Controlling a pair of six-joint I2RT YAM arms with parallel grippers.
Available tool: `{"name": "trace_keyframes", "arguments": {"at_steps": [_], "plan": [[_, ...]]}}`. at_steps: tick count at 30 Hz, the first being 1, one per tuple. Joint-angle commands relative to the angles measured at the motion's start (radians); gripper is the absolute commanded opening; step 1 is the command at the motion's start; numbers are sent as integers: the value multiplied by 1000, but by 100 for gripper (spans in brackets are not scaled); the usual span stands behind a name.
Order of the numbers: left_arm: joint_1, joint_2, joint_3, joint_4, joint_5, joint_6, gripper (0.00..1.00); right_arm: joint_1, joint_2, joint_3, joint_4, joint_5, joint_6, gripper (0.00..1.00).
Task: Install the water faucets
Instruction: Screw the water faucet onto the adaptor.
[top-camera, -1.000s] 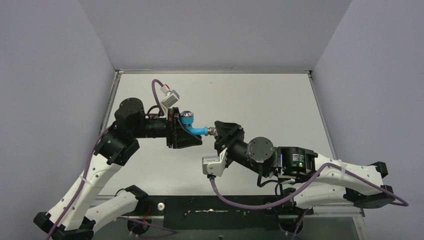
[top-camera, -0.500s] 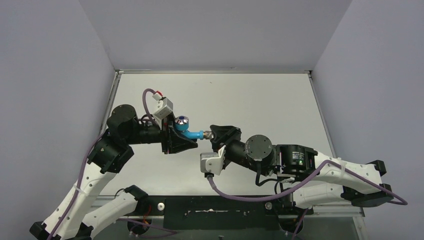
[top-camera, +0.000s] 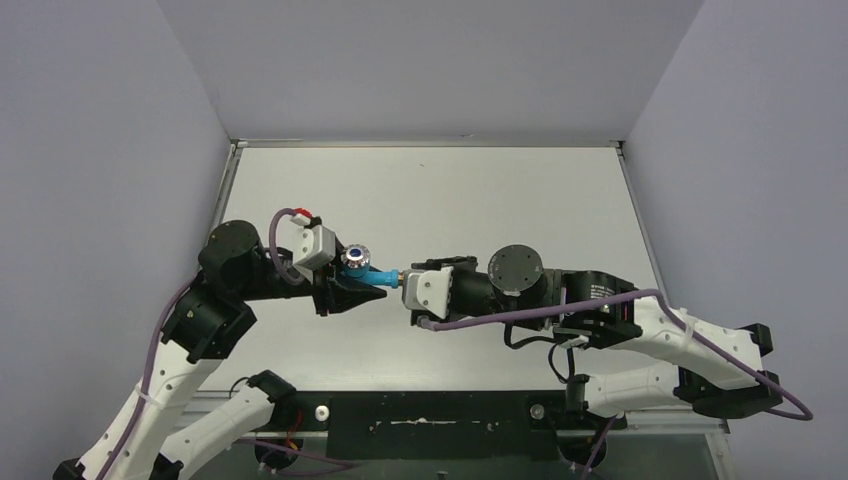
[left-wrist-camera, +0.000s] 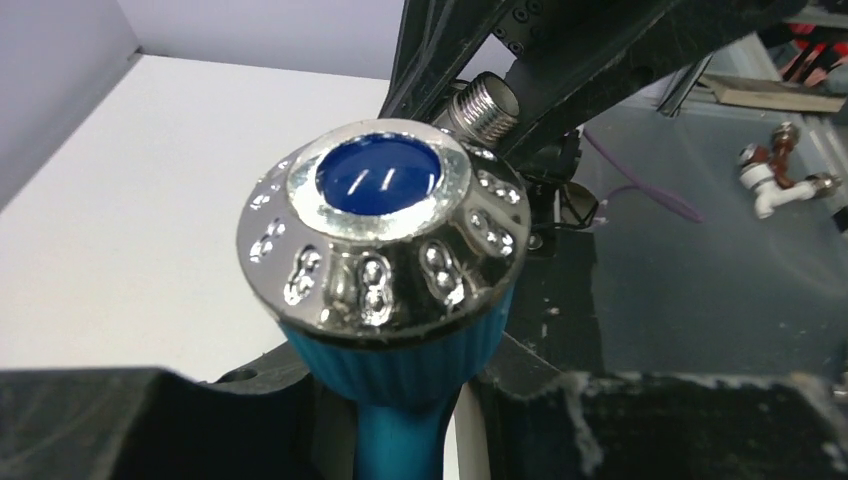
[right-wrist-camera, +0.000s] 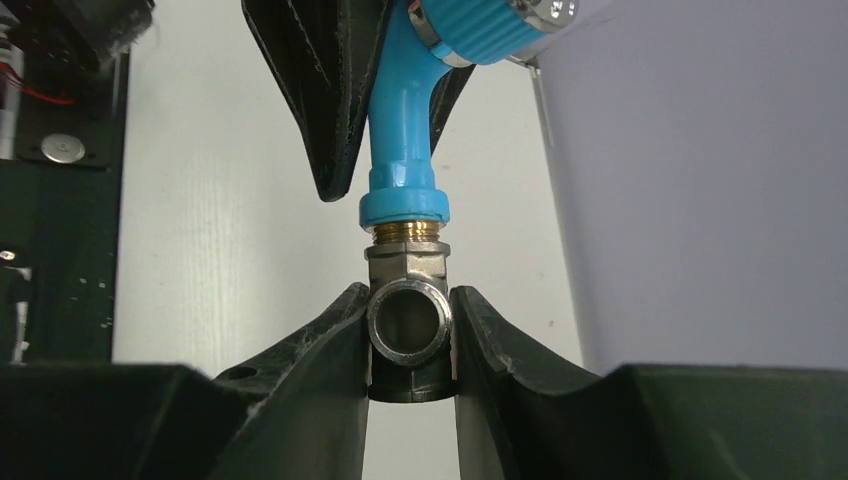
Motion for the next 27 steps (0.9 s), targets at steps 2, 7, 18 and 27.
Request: {"name": "trace_keyframes", "arguments": {"at_steps": [2,7,18,27], "plan": [[2,-26,28,37,-44,214,0,-81,-13,56,110,-191,271,0],[2,-62,-15,89,-50,341,0,-179,-14,38,135,-351,424,0],[2,-131,-65,258,-156,523,0,-284,-6,1,290,-611,909,0],[2,-130,-70,319,-211,629,0,-397,-22,-78,394,-723,1149,4]]}}
